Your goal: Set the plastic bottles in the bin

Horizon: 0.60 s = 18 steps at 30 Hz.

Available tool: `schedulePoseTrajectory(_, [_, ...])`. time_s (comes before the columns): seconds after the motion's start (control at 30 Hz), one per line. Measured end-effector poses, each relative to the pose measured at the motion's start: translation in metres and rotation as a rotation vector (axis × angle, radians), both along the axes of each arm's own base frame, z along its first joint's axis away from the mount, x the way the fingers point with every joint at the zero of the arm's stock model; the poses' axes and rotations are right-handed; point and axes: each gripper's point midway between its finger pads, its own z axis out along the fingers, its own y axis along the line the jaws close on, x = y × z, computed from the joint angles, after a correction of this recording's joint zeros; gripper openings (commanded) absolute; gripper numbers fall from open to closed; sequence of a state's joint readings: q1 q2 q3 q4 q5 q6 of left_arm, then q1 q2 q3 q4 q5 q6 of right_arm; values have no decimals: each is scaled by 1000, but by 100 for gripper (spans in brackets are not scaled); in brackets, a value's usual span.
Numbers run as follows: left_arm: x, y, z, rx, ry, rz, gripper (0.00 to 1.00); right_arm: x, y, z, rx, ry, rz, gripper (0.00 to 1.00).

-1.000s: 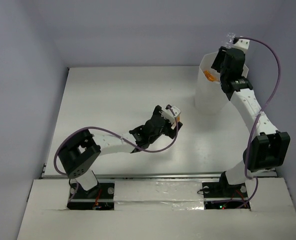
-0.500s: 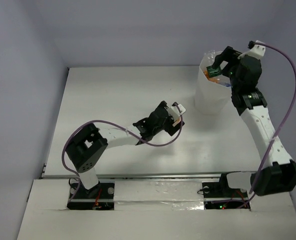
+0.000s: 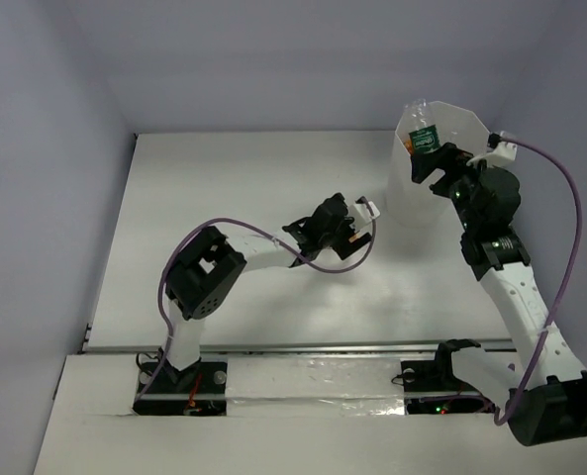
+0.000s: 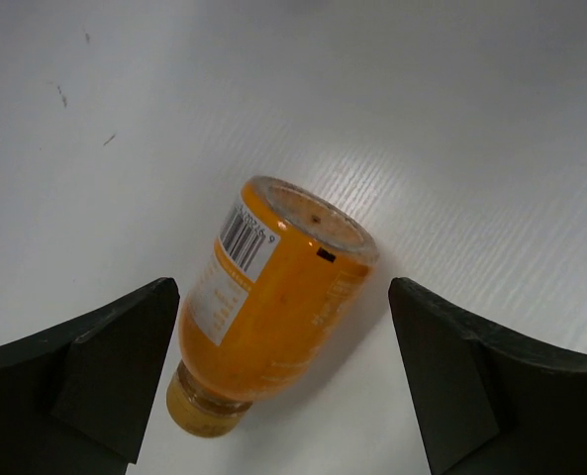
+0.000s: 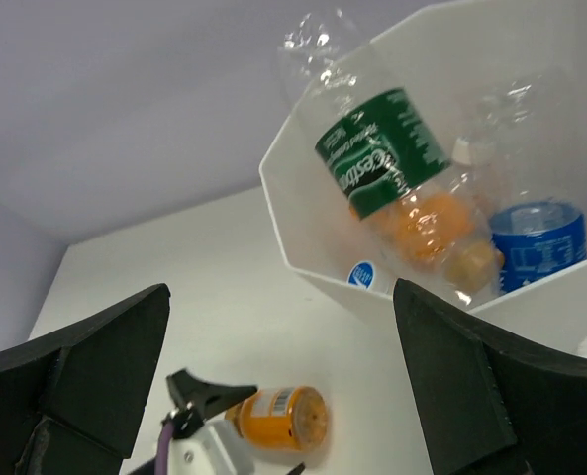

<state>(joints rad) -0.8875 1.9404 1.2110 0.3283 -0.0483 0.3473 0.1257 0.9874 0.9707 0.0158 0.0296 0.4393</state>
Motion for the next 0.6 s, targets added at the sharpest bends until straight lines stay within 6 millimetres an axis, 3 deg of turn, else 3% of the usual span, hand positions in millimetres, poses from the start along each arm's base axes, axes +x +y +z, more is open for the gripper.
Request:
schedulePoseTrajectory(0.1, [10, -5, -8, 15, 8, -4, 80, -3, 7, -11, 4, 20, 38, 100])
schedulePoseTrajectory(0.2, [19, -4, -21, 34, 22, 5, 59, -11, 11, -14, 10, 12, 66, 100])
schedulePoseTrajectory(0.23, [22, -4, -24, 38, 23, 8, 46, -15, 12, -12, 11, 2, 75, 100])
schedulePoseTrajectory(0.33, [27, -4, -21, 27, 25, 14, 33, -24, 15, -9, 15, -22, 102, 100])
schedulePoseTrajectory(0.5, [21, -7, -14, -12, 59, -5, 30, -39, 17, -2, 18, -59, 123, 100])
schedulePoseTrajectory(0.6, [3, -5, 7, -79, 92, -36, 30, -55, 15, 7, 21, -100, 124, 97])
